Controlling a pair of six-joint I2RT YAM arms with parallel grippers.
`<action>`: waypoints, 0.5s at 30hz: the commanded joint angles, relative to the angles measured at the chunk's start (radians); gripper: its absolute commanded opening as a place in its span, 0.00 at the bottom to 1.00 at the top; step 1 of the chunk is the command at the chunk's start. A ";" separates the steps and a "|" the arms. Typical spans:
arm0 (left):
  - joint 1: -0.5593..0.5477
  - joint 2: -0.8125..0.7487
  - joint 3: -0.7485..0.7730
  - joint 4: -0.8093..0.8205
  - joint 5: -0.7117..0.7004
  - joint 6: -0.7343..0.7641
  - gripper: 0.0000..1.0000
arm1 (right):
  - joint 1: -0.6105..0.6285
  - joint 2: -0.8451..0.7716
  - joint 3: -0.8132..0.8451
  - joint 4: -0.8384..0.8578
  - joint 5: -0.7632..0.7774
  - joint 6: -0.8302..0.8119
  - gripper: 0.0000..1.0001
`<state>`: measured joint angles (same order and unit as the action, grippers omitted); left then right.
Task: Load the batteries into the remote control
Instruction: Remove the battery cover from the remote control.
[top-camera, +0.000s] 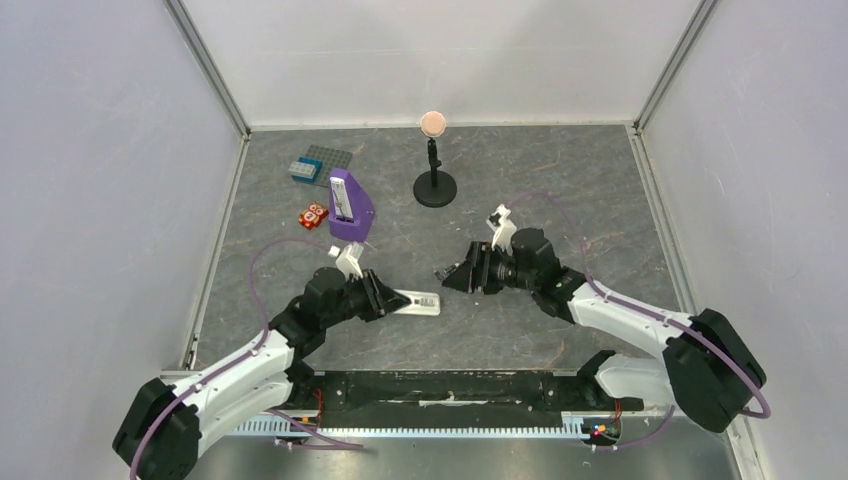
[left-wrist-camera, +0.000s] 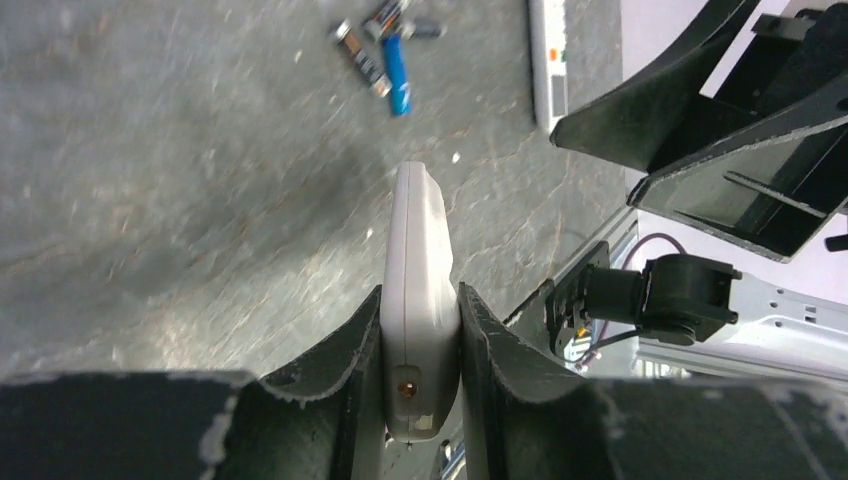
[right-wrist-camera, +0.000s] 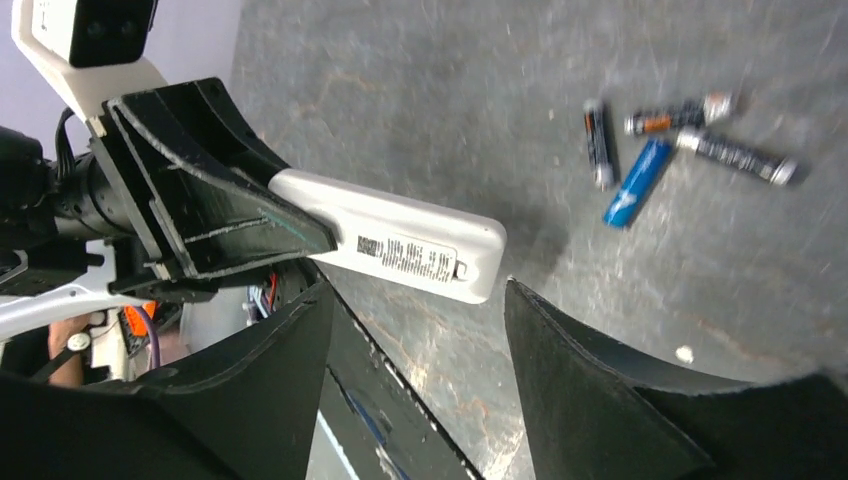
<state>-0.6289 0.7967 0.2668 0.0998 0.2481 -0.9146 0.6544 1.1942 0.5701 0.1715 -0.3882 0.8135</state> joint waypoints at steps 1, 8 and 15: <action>0.018 -0.012 -0.086 0.206 0.093 -0.133 0.02 | 0.040 0.034 -0.091 0.180 -0.045 0.120 0.64; 0.026 -0.019 -0.145 0.162 0.064 -0.142 0.02 | 0.089 0.125 -0.144 0.309 -0.051 0.210 0.55; 0.038 -0.015 -0.182 0.129 0.048 -0.141 0.02 | 0.112 0.228 -0.170 0.458 -0.077 0.320 0.46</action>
<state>-0.5995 0.7864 0.1059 0.2096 0.2985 -1.0328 0.7570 1.3788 0.4145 0.4835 -0.4427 1.0527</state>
